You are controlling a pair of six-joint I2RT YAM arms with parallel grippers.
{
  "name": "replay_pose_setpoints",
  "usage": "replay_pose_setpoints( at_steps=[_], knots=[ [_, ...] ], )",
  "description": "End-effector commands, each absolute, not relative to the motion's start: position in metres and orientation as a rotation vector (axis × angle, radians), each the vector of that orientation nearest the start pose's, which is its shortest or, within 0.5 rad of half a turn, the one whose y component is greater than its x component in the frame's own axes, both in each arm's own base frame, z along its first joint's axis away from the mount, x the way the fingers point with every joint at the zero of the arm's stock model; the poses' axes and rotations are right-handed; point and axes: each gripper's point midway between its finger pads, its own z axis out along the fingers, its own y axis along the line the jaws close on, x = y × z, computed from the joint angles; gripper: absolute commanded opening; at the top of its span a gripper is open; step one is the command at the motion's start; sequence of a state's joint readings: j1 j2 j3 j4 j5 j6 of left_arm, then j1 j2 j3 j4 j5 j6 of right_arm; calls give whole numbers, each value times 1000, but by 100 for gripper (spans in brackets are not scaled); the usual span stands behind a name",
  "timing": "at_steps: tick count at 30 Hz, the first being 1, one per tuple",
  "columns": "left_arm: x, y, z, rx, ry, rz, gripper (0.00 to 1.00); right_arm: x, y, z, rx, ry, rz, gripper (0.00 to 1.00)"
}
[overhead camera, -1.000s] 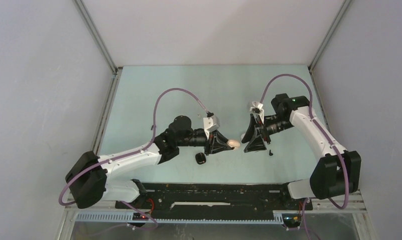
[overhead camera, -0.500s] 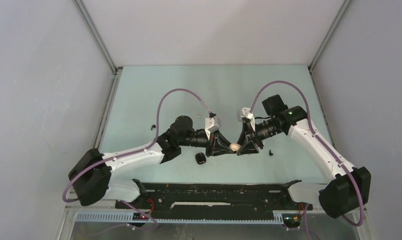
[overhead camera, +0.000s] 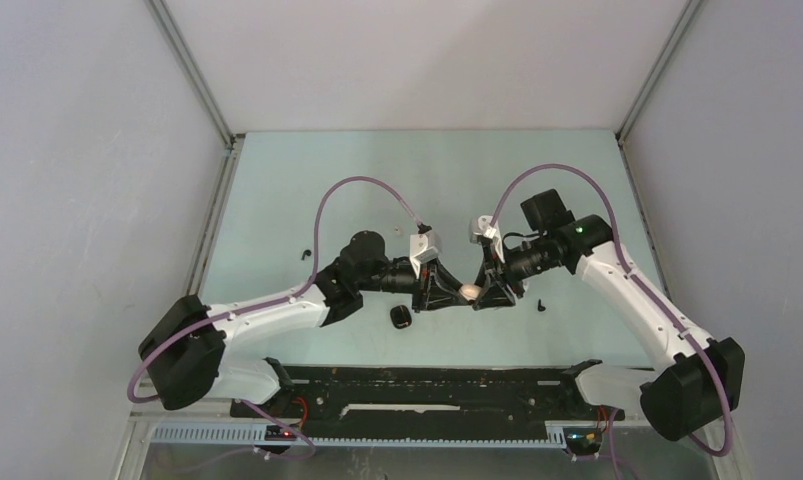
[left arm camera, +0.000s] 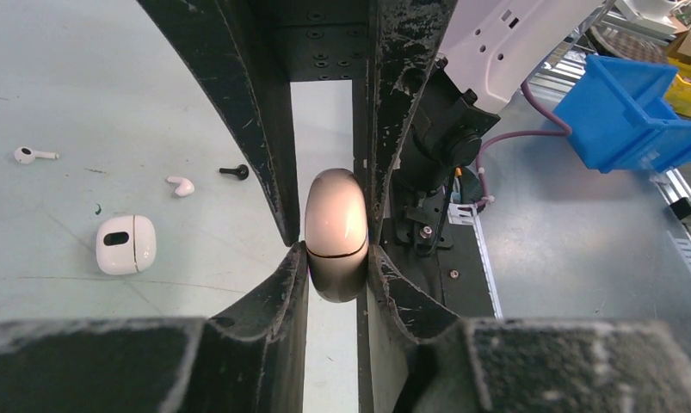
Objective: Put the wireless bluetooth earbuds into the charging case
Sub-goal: Pick up the charging case at the center of the board, then open the charging case.
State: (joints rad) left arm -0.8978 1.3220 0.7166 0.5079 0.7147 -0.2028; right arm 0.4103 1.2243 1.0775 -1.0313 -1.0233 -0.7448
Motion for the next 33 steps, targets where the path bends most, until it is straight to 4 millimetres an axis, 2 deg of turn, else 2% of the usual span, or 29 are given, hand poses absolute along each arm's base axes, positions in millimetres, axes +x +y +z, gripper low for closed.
replay_pose_setpoints(
  at_steps=[1,5,9,10,14,16,24,33],
  knots=[
    [147,-384,244,1162,1343,-1401,0,154,212,206,-1481,1795,1163,42],
    [146,-385,242,1166,1344,-1401,0,152,212,207,-1476,1805,1162,35],
    [147,-386,240,1164,1354,-1402,0,150,211,206,-1484,1806,1169,22],
    [148,-386,240,1159,1358,-1396,5,149,211,206,-1489,1807,1166,18],
    [151,-385,230,1158,1361,-1337,35,149,210,205,-1537,1799,1081,5],
    [151,-385,224,1166,1359,-1306,40,148,207,205,-1577,1800,1032,1],
    [148,-391,199,1210,1353,-1230,46,145,204,201,-1698,1799,911,0],
    [138,-395,196,1222,1323,-1245,47,146,208,210,-1713,1788,899,0]
  ],
)
